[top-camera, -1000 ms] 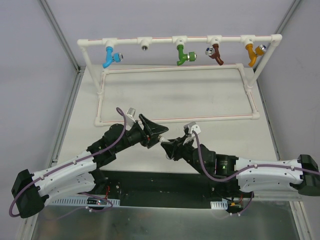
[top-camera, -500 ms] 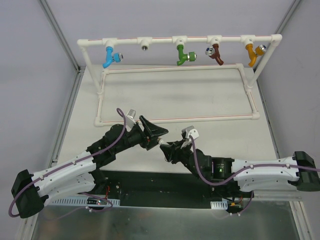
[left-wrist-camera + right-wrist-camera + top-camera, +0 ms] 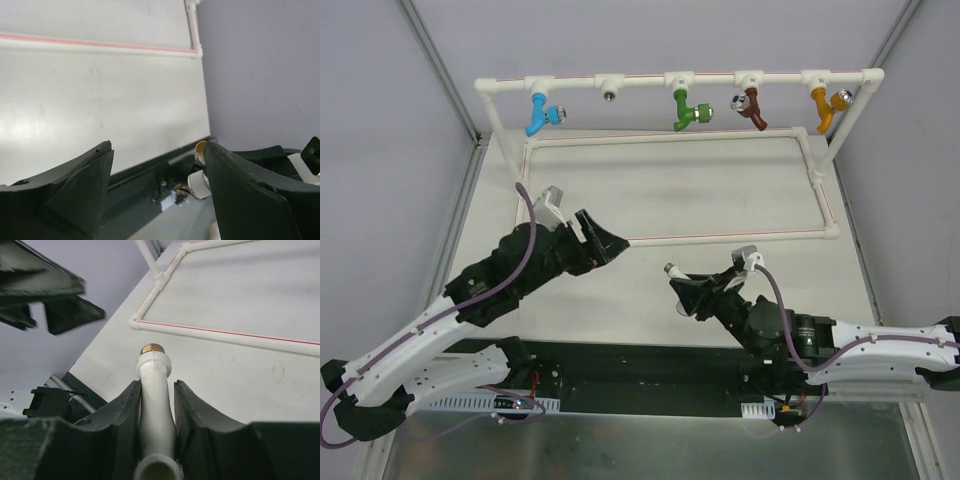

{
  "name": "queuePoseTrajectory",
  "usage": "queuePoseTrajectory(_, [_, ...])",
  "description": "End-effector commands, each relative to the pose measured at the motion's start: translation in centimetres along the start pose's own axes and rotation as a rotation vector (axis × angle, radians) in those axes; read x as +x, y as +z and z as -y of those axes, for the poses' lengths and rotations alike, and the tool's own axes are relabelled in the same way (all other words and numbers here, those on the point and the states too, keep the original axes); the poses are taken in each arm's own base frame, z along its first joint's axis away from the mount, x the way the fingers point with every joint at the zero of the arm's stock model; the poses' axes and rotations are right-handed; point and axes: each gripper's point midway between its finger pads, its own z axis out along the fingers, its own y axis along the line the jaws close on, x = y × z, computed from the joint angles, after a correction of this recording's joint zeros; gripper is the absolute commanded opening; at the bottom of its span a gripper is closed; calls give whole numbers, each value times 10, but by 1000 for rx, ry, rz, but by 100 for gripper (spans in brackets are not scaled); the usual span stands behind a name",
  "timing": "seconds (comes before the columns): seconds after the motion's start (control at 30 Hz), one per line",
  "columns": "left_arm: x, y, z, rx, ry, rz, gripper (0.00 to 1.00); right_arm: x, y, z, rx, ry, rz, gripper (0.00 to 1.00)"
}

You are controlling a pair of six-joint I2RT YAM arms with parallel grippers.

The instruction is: Install the water faucets

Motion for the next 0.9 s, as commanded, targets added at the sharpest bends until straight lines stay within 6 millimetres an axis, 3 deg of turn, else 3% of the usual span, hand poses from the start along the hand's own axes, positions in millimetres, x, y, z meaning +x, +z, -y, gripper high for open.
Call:
queuePoseTrajectory(0.0, [-62, -51, -15, -252, 439, 132, 76, -2, -6, 16, 62, 17, -3, 0])
queuePoseTrajectory(0.1, [-106, -76, 10, -341, 594, 213, 76, 5, -6, 16, 62, 38, -14, 0])
queuePoseTrajectory(0.23, [-159, -82, 43, -408, 777, 297, 81, 9, -5, 13, 56, 36, -37, 0])
queuePoseTrajectory(0.37, [-218, -82, 65, -419, 789, 361, 80, 16, -6, 16, 65, 29, -63, 0])
queuePoseTrajectory(0.67, [-320, -41, 88, -353, 846, 440, 78, 23, -15, 32, 93, 70, -70, 0])
queuePoseTrajectory(0.87, [-390, -13, 69, -274, 757, 532, 68, 26, -18, 43, 122, 71, -69, 0])
